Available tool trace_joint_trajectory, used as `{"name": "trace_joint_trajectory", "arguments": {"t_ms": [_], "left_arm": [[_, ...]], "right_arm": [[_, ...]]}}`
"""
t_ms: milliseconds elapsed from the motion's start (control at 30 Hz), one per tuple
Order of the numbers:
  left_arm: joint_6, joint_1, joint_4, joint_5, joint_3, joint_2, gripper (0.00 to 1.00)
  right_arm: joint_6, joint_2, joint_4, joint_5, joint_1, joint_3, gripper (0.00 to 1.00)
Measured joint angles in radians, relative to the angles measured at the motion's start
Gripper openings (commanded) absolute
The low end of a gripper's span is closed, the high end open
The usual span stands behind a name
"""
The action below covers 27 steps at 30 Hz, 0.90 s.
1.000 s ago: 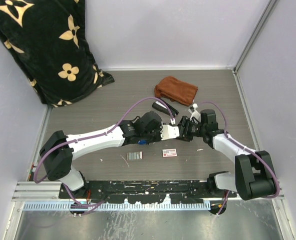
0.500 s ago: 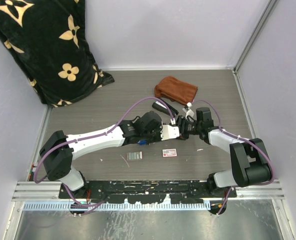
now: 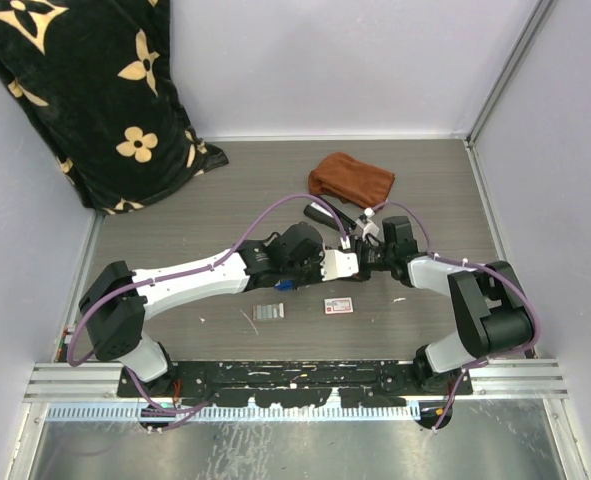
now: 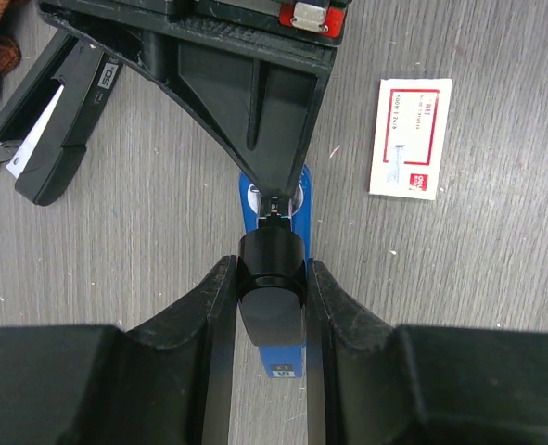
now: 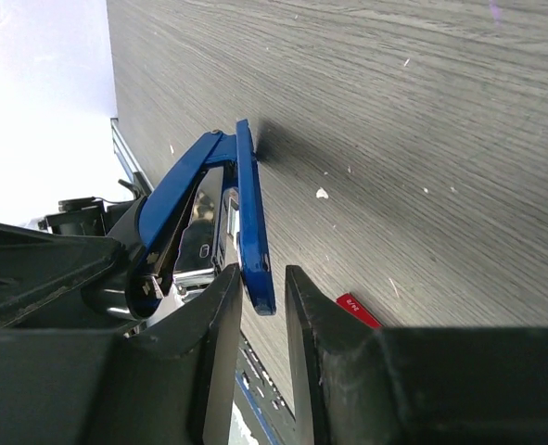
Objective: Load the staples into the stapler
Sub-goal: Open the stapler at the center of the board.
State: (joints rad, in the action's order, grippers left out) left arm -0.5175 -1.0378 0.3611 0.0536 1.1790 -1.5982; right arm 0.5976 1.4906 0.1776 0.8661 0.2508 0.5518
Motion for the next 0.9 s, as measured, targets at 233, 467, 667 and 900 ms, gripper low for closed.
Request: {"name": "trace_joint_trajectory", "arguments": {"t_ms": [233, 467, 667, 900], "left_arm": [[0.001, 0.002, 0.005, -0.002, -0.002, 0.000, 0.00], [0.021, 0.013, 0.003, -0.036, -0.003, 0.012, 0.73], [0.151, 0.007, -0.012, -0.141, 0.036, 0.011, 0.95], [0.535, 0.010, 0.003, -0.318, 0.171, 0.002, 0.99]], "right_arm": [[0.007, 0.020, 0.057, 0.019, 0.024, 0.002, 0.03], [0.051, -0.011, 0.145, 0.019, 0.029, -0.022, 0.01], [0.144, -0.191, 0.150, -0.125, 0.044, -0.108, 0.01], [0.196, -0.269, 0.132, -0.299, 0.107, -0.129, 0.01]]}}
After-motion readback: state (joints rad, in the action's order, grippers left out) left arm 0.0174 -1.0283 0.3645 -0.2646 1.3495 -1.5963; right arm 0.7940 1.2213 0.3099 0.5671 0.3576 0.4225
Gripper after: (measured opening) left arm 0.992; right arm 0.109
